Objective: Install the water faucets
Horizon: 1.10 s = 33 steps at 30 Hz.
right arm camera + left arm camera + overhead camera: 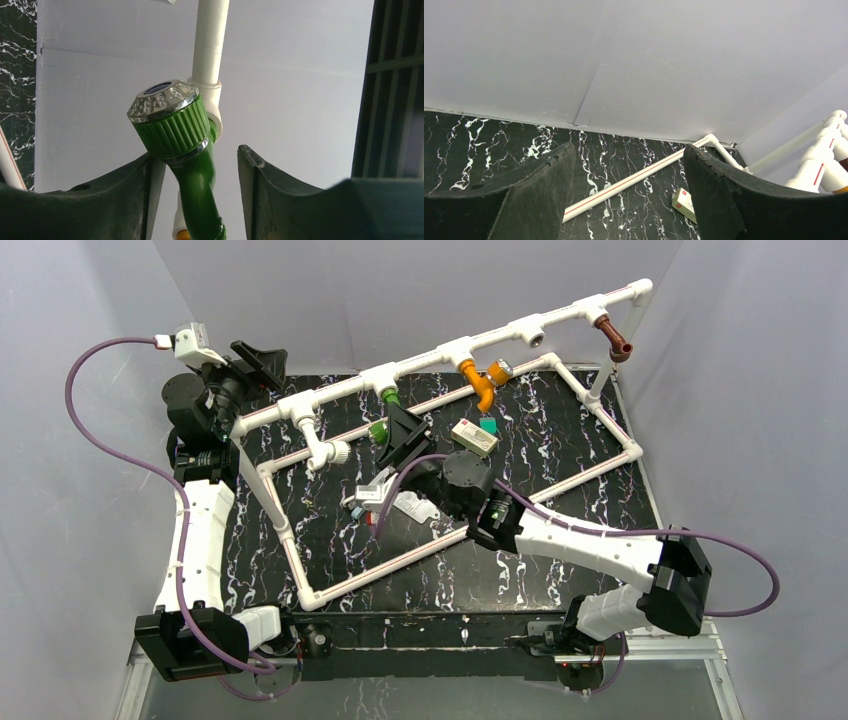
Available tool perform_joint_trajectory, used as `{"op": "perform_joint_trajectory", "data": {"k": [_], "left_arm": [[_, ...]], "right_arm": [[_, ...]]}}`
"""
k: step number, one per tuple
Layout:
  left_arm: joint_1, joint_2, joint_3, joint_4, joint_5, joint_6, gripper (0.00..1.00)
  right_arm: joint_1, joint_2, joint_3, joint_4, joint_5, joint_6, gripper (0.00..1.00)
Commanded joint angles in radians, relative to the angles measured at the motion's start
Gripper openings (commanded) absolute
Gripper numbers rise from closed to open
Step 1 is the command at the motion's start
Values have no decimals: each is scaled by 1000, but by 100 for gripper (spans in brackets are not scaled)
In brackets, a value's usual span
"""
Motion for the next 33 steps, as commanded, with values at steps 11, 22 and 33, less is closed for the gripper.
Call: {"op": "perform_joint_trajectory", "data": {"k": [11, 22, 33], "left_arm": [[27, 146, -146, -335, 7, 0, 76], [28, 143, -147, -335, 5, -1, 76], [28, 145, -147, -335, 7, -2, 76]], "right_arm": [[-11, 15, 6, 151, 30, 125, 2], [0, 53, 20, 370, 170, 1006, 1], [-5, 39, -43, 508, 364, 1911, 1]]}}
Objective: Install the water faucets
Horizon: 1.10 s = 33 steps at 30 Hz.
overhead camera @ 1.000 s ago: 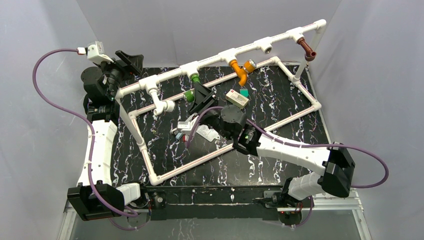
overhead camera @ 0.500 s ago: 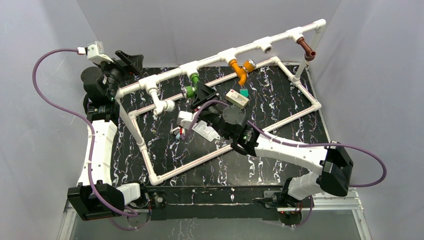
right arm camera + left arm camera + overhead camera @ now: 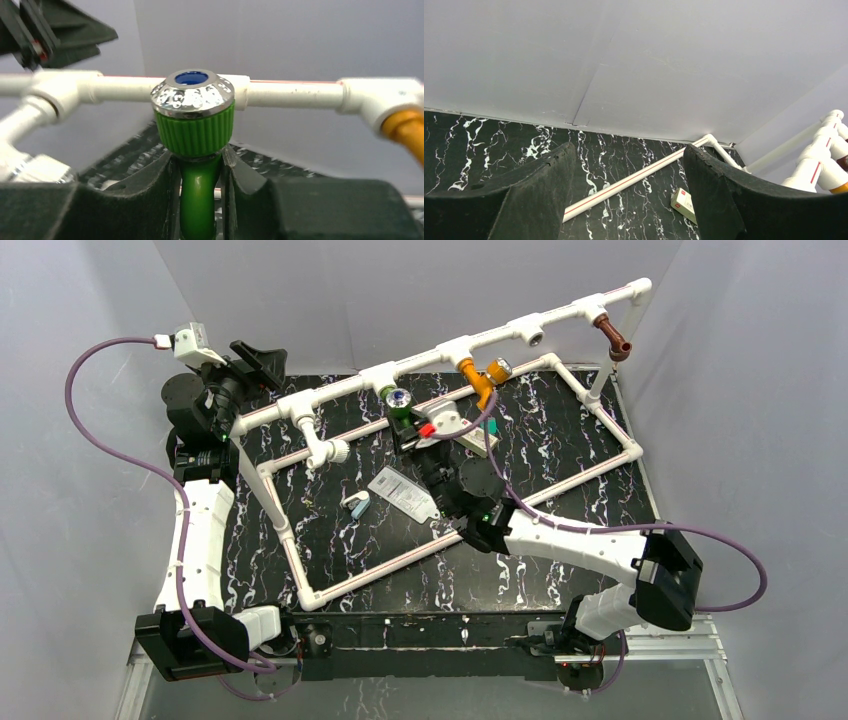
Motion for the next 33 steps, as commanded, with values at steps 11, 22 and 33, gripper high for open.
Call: {"op": "perform_joint_trajectory", "data": {"k": [11, 22, 33], "left_arm": [[23, 141, -146, -338, 5, 1, 76], [23, 142, -150, -338, 3, 1, 76], [23, 143, -150, -338, 3, 1, 76]], "right_arm": [[-20, -74, -103, 84, 236, 1274, 1], [-20, -97, -50, -190, 242, 1794, 1], [-19, -131, -60, -205, 212, 1681, 50]]}}
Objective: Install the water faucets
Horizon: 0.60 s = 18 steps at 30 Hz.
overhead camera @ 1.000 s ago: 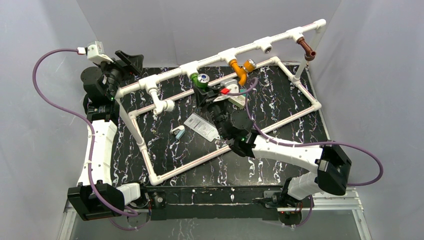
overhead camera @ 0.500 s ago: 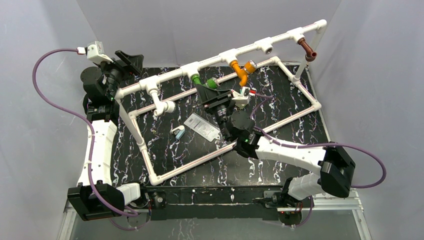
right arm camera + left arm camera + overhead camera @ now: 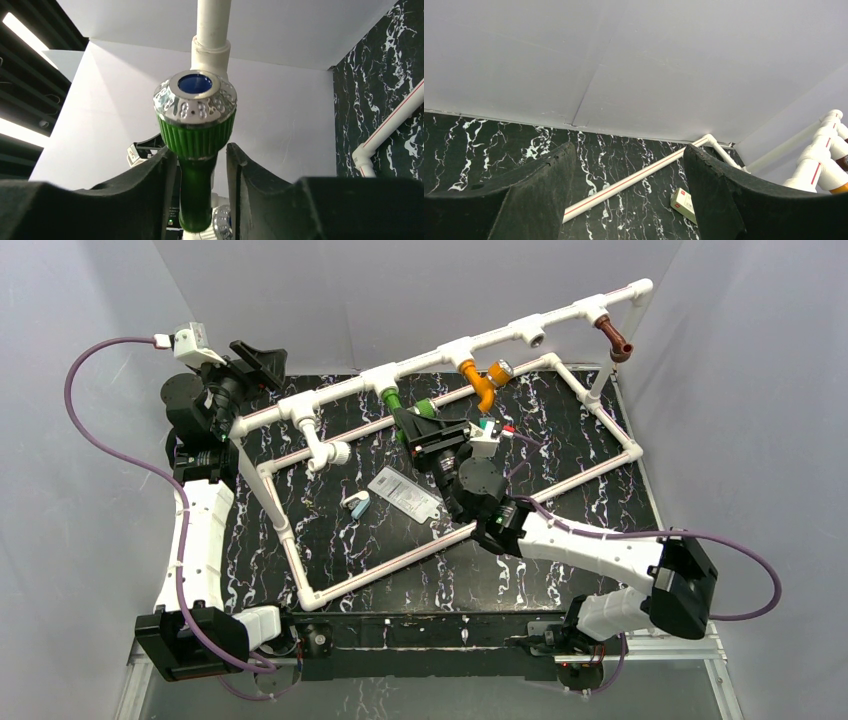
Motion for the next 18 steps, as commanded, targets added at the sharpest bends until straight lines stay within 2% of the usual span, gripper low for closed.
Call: {"op": "perform_joint_trajectory", "data": {"k": [1, 4, 7, 13, 18], "left_arm": [[23, 143, -150, -336, -6, 3, 76], [24, 143, -150, -336, -10, 3, 76], [23, 147, -150, -336, -5, 3, 76], [23, 145, -150, -336, -10, 3, 76], [23, 148, -151, -336, -7, 2, 76]], "right_arm": [[3, -64, -6, -1, 32, -60, 56], [3, -89, -27, 45, 5, -150, 70], [2, -121, -38, 48, -41, -222, 78], [2, -192, -54, -38, -98, -323, 83], [2, -264, -54, -91, -142, -513, 84]]}}
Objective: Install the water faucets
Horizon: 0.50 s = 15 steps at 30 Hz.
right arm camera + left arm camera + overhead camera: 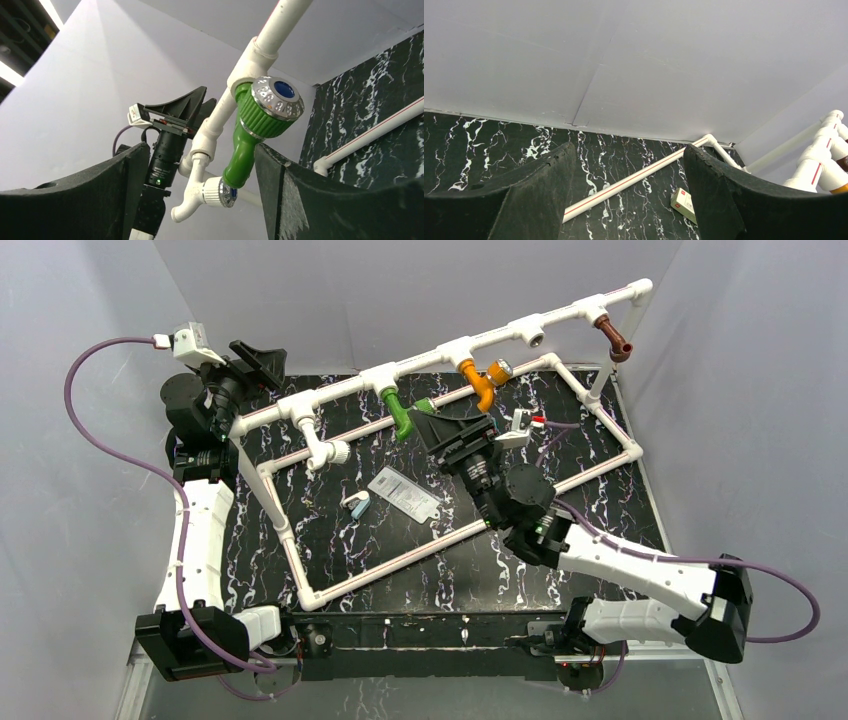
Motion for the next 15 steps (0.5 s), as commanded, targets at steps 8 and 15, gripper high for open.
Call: {"op": "perform_joint_trajectory", "data": {"k": [8, 15], "left_arm": [[20, 148, -151, -339, -2, 1, 76], [20, 150, -148, -339, 1, -1, 76]], "right_arm": [[1, -193, -5, -84, -155, -623, 84], [1, -194, 150, -361, -384, -1204, 89]]}}
